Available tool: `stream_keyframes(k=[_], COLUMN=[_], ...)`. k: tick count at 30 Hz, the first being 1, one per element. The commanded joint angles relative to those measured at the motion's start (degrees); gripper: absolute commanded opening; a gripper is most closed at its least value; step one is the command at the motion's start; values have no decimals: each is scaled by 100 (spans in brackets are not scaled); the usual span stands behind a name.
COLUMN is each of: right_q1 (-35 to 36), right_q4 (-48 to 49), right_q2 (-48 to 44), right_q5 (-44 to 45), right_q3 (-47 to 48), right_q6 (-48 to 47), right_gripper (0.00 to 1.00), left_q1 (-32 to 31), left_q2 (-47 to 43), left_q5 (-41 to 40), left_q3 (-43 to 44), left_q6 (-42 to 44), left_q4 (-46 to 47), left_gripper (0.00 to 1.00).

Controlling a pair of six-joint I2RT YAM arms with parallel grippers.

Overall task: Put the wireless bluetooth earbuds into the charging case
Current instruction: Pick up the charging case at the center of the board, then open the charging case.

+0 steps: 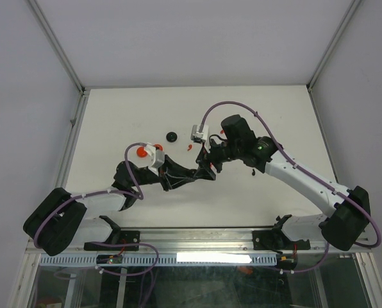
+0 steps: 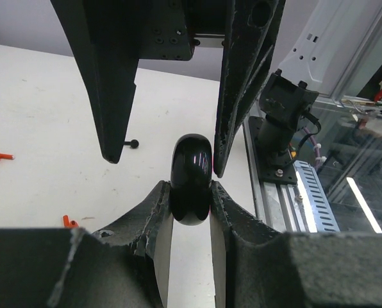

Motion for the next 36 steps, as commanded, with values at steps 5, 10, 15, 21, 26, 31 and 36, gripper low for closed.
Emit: stream_keyframes(k=[5,10,15,21,26,31,36], right_q1=[44,44,44,38,43,39,30], right_q4=[464,719,944,998,890,892,779], right_q2=[-188,-363,-559,-601,-403,-381,-458], right_q5=[435,761,870,969,992,966,1661], right_q3=[-48,-139,-232,-205,-94,-39,-67], right_q6=[65,172,289,360,406,582,1085], right_gripper=[67,67,68,69,70,70,72], left_q1=[-9,-20,-40,-82,-97,-97,-83], left_q2=[-163,-168,-256,-276,-240,-252,-427], left_q5=[-341,-186,-240,-169,-232,-1093,-2128], left_q3=[-201,-358,-513,-568,-612,-697,-823], left_q6=[-207,-213,-33,185,184,299,374], left_q4=[888,1170,1252,1311,1458,1106,605], left_gripper=[0,0,0,0,0,0,0])
